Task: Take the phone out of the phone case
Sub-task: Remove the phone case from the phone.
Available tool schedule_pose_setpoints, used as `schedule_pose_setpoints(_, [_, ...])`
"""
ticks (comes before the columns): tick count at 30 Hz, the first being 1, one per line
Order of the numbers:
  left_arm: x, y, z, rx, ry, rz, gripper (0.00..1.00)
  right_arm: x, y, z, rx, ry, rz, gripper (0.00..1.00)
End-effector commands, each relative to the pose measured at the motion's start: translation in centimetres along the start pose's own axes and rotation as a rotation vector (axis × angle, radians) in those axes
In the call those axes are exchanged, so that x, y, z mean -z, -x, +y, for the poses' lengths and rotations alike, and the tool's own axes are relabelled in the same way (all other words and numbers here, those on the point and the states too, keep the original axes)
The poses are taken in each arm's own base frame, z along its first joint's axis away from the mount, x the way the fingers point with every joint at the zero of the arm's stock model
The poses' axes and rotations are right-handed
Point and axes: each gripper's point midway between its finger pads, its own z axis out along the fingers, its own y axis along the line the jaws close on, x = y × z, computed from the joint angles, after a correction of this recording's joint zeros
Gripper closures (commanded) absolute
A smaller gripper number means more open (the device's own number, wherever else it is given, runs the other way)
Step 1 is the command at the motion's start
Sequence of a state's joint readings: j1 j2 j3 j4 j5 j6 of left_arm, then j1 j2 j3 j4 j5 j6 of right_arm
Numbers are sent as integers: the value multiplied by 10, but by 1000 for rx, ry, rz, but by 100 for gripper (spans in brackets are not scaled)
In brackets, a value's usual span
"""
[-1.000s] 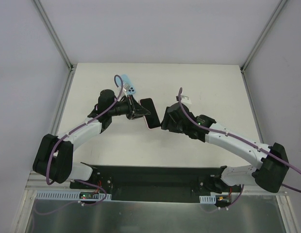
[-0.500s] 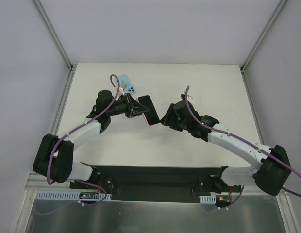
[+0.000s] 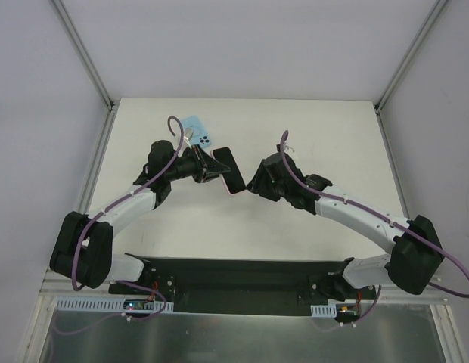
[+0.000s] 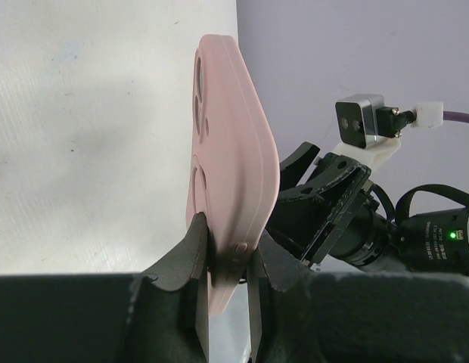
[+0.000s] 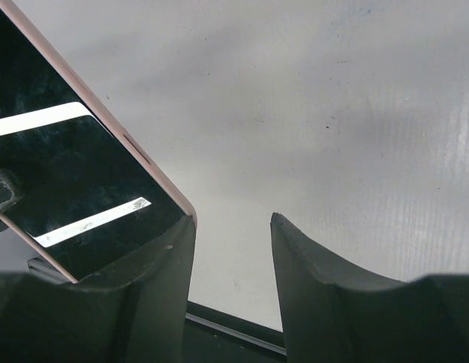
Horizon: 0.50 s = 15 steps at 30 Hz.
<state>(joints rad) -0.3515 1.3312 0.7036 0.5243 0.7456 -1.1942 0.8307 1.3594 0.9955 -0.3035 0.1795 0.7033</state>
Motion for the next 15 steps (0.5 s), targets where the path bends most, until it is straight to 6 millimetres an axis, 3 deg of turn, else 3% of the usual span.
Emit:
schedule_pose_setpoints(1, [54,-35,-166,-248,-471,107,100,-16,-63,-52,62,-175,230,54])
schedule_pose_setpoints(5, [57,-35,-173,-262,-479,101,100,-16,-57,-66,83,-243,195,59])
schedule_pose_setpoints(8, [58,-36,-175,-269,-484,101,100,-1,-45,-84,186,-368,130,60])
schedule_pose_setpoints(11, [60,-36,-178,-278,-499,104,100,9,-31,-76,251,-394,66,60])
schedule_pose_setpoints(13, [61,-38,-180,-287,-514,113,100,8,-35,-78,250,-374,74,59])
schedule_pose_setpoints(15, [64,-40,-185,-291,-540,124,100,2,-40,-64,191,-266,97,59])
